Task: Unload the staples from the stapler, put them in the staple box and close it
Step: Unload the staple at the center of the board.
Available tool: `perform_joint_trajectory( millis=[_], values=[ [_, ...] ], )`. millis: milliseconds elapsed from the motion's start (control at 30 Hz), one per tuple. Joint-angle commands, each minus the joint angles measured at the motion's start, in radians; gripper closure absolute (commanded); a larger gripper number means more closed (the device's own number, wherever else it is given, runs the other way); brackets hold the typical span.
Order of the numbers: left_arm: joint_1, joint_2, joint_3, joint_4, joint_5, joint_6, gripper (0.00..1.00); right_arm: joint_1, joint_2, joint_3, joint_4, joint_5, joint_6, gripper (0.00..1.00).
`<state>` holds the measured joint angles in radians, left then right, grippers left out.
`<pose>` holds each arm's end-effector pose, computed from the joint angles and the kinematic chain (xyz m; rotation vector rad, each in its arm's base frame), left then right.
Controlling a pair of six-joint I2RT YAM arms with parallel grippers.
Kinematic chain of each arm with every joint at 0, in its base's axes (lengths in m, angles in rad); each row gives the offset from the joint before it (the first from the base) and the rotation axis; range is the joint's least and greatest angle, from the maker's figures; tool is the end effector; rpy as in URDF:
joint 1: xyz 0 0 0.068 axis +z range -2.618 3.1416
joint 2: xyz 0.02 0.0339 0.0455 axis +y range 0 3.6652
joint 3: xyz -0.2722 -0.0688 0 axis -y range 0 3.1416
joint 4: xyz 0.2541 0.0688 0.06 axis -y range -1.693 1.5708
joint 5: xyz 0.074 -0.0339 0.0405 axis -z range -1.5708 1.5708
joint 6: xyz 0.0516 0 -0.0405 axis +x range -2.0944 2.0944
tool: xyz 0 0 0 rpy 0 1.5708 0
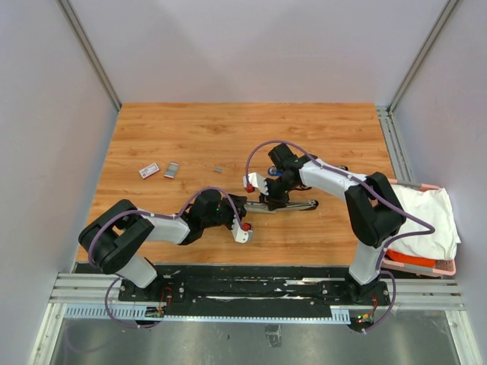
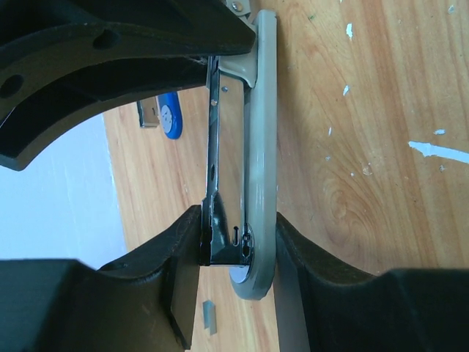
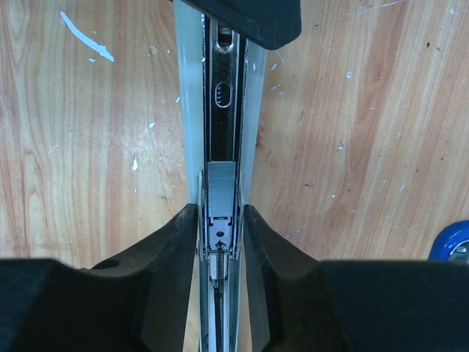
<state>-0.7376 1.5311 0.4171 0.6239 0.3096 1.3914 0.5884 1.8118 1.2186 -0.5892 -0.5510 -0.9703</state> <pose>0.1994 -0.2025 0.1259 1.8657 0.8174 0.0910 0.2960 0.2300 0.1764 -1.9254 1.7437 0.6230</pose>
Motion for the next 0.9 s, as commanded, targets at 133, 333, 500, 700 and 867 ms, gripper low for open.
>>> perform_joint_trajectory(
  millis=[133, 333, 500, 700, 867],
  values=[
    [-0.015, -0.010, -0.003, 0.035, 0.001, -0.052, 0.71, 0.019, -0.049, -0.061, 0.035, 0.004, -0.021, 0.62],
    [-0.016, -0.014, -0.010, 0.034, -0.009, -0.079, 0.71, 0.018, -0.101, -0.097, 0.065, 0.005, -0.036, 0.36],
    [-0.016, -0.012, -0.008, 0.034, -0.018, -0.104, 0.70, 0.018, -0.163, -0.158, 0.135, 0.016, -0.048, 0.30],
    [-0.015, -0.033, 0.038, -0.051, -0.024, -0.192, 0.71, 0.020, -0.215, -0.265, 0.293, 0.069, -0.018, 0.28],
    [-0.015, -0.050, 0.061, -0.089, -0.006, -0.261, 0.70, 0.028, -0.238, -0.342, 0.424, 0.111, 0.007, 0.26]
  ],
)
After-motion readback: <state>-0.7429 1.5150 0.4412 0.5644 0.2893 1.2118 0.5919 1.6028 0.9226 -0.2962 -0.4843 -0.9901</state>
